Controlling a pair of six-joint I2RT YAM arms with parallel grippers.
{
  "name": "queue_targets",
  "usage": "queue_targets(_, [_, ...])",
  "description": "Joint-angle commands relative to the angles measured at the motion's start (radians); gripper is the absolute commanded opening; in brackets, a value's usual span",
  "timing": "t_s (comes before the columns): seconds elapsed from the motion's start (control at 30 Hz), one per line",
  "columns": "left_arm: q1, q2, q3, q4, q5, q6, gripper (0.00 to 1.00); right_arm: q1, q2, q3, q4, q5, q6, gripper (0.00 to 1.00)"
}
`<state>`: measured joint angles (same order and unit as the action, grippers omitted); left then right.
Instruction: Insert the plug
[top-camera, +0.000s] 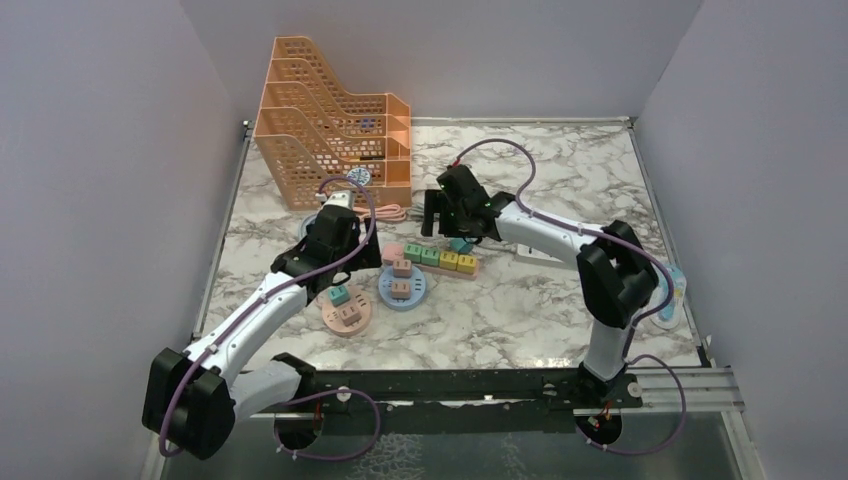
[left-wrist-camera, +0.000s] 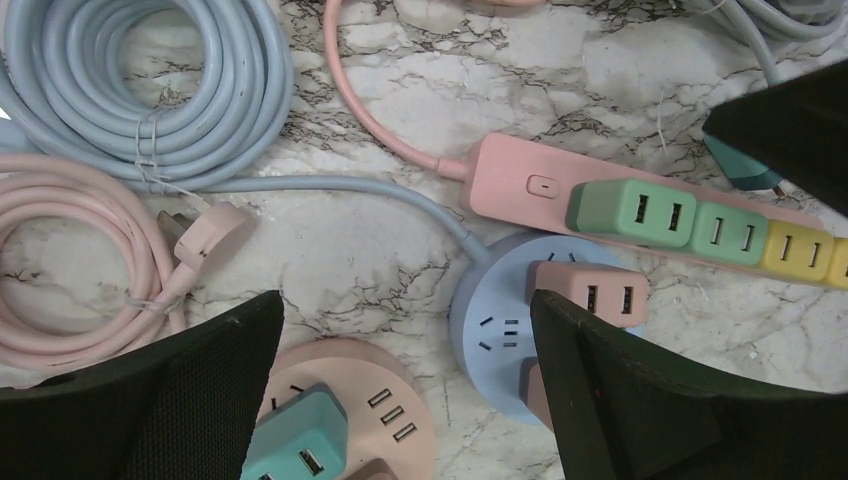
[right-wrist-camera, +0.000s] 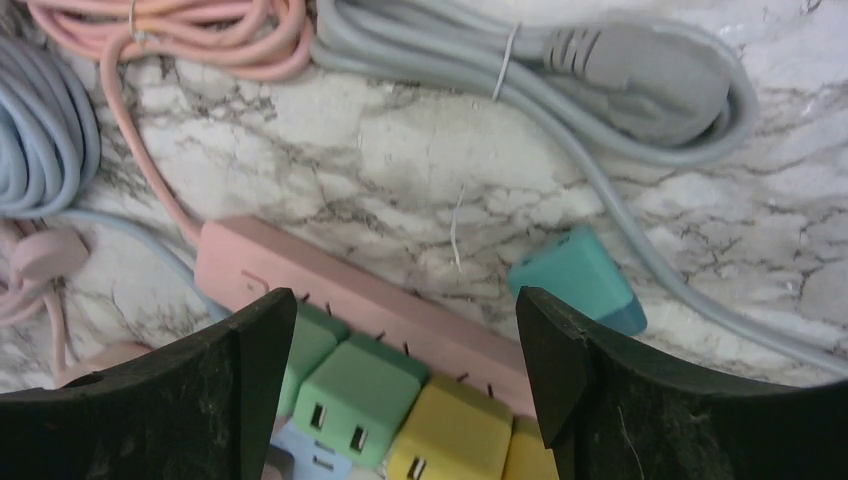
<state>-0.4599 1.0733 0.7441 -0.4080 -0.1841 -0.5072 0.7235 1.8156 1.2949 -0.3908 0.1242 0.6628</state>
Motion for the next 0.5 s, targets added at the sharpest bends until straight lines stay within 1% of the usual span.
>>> queue_targets(0.0, [0.004, -0.013, -0.032, 0.125, -0.011, 0.032, 0.96, -0.024, 0.095, 0.127, -0.136, -0.009, 0.043, 0.82])
queue_targets(0.07, [0.005, -0.013, -0.029, 0.144, -0.005, 0.066, 0.96, -0.027, 0.118, 0.163, -0.2, 0.019, 0.064, 0.82])
queue_targets(0.13, [0.006, -0.002, -0.014, 0.152, 0.015, 0.103, 0.96, -0.029, 0.126, 0.179, -0.25, 0.08, 0.085, 0.82])
queue_targets(0.23, [0.006, 0.019, 0.011, 0.176, 0.032, 0.127, 0.95, -0.046, 0.131, 0.206, -0.324, 0.136, 0.096, 0.82])
queue_targets(0.37, [0.006, 0.051, 0.031, 0.268, 0.023, 0.114, 0.95, -0.056, 0.154, 0.221, -0.356, 0.132, 0.001, 0.83])
queue_targets(0.47, [0.007, 0.098, 0.073, 0.318, -0.003, 0.092, 0.95, -0.062, 0.189, 0.231, -0.376, 0.112, -0.043, 0.84])
